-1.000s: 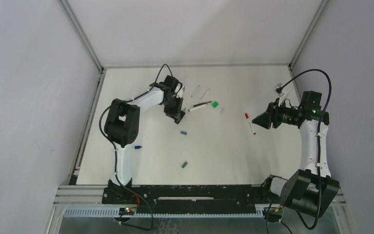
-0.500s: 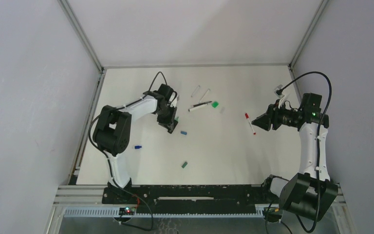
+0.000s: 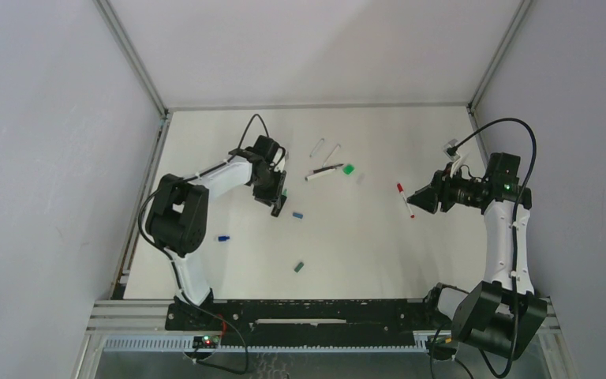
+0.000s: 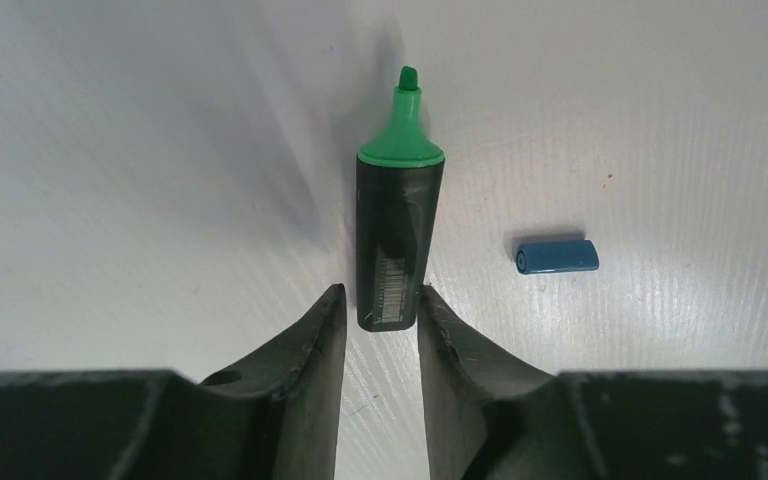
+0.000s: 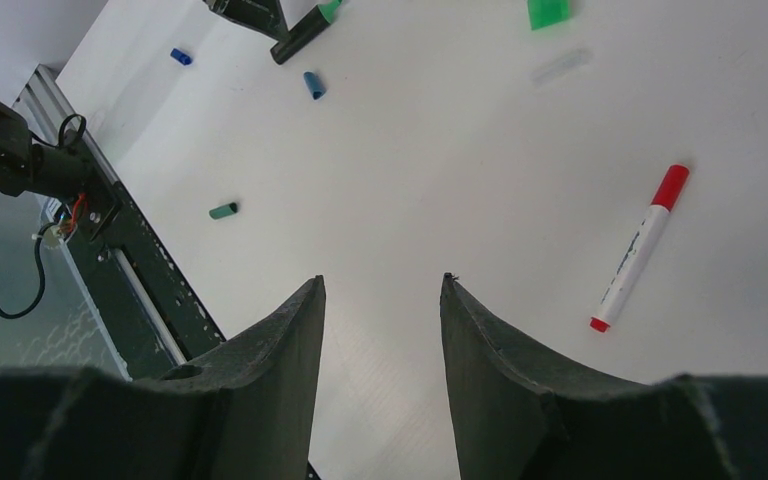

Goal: Insert the pens into the pen caps
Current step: Move the pen to the center of the board.

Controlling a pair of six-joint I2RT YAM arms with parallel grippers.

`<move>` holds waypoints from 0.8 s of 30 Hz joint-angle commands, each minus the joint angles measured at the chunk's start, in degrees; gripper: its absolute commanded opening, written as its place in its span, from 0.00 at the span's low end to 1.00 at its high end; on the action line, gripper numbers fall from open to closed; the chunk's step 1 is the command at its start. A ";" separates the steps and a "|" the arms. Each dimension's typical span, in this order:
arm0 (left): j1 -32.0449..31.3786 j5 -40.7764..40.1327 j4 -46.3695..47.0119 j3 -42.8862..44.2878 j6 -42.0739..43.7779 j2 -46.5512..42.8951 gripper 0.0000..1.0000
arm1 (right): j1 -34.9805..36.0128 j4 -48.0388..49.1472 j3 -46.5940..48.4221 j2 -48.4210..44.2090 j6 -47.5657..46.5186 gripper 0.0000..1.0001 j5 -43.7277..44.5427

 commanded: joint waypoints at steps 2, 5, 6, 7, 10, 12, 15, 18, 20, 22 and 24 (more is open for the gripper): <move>-0.25 -0.10 1.75 1.10 -0.59 -3.78 0.39 | -0.41 1.17 0.09 -1.63 0.45 0.53 -1.39; -0.25 0.19 1.79 2.56 -0.53 -4.56 0.43 | -0.41 1.20 0.09 -1.86 0.31 0.53 -1.46; -0.25 0.29 1.79 3.03 -0.44 -4.97 0.44 | -0.48 1.29 -0.03 -1.87 0.33 0.53 -1.58; -0.25 0.26 1.79 3.47 -0.37 -5.62 0.46 | -0.49 1.40 -0.19 -1.93 0.43 0.53 -1.68; -0.25 0.03 2.13 4.36 -0.09 -7.44 0.48 | -0.50 1.75 -0.35 -1.75 0.62 0.54 -2.13; -0.25 -0.19 3.23 4.19 0.07 -8.88 0.52 | -0.50 2.00 -0.35 -1.42 0.90 0.54 -2.57; -0.25 -0.22 5.14 3.72 0.44 -10.38 0.57 | -0.50 2.22 -0.35 -1.04 0.97 0.54 -2.83; -0.25 -0.93 5.46 4.39 1.00 -8.88 0.63 | -0.50 2.29 -0.35 -0.91 0.89 0.54 -2.79; -0.25 -1.49 3.92 5.96 1.13 -6.27 0.63 | -0.50 2.23 -0.35 -0.91 0.84 0.54 -2.67; -0.25 -2.12 3.23 6.79 0.43 -4.32 0.63 | -0.58 2.15 -0.35 -0.99 0.72 0.54 -2.46; -0.25 -3.13 3.10 7.16 -0.30 -2.89 0.63 | -0.58 2.05 -0.36 -1.09 0.63 0.54 -2.20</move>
